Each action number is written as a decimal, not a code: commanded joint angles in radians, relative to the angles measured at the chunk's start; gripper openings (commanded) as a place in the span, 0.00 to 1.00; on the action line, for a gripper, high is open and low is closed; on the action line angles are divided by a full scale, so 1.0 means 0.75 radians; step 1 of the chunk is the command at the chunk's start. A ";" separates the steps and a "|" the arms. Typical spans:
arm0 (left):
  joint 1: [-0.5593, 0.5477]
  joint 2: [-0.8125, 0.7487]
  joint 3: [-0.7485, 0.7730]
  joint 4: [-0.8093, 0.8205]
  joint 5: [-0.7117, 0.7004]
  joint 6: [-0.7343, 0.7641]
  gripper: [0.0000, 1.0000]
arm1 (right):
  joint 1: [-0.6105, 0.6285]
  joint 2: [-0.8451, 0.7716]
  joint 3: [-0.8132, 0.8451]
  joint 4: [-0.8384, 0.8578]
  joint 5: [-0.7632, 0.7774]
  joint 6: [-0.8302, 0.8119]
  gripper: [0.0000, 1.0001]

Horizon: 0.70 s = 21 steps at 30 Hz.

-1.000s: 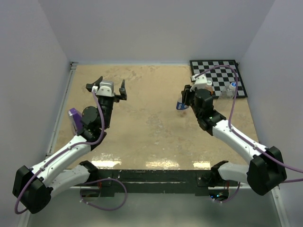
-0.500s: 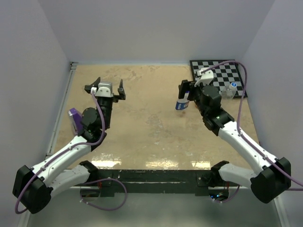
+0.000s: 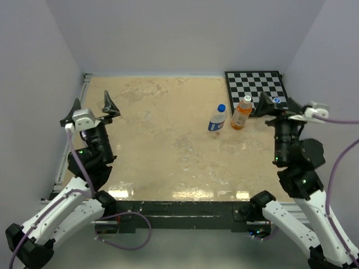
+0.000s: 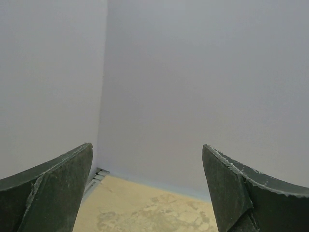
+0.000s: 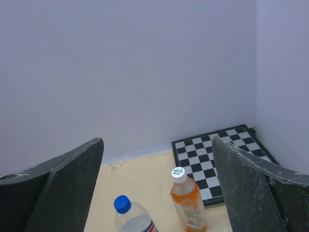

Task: Screw on the bottle caps
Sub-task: Reset both arms

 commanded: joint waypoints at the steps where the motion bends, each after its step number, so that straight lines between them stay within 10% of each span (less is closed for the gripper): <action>1: 0.002 -0.149 0.029 -0.016 -0.096 0.050 1.00 | -0.004 -0.173 -0.116 0.061 0.213 -0.088 0.99; 21: 0.008 -0.471 -0.053 -0.329 0.058 -0.073 1.00 | -0.004 -0.532 -0.473 0.319 0.346 -0.253 0.99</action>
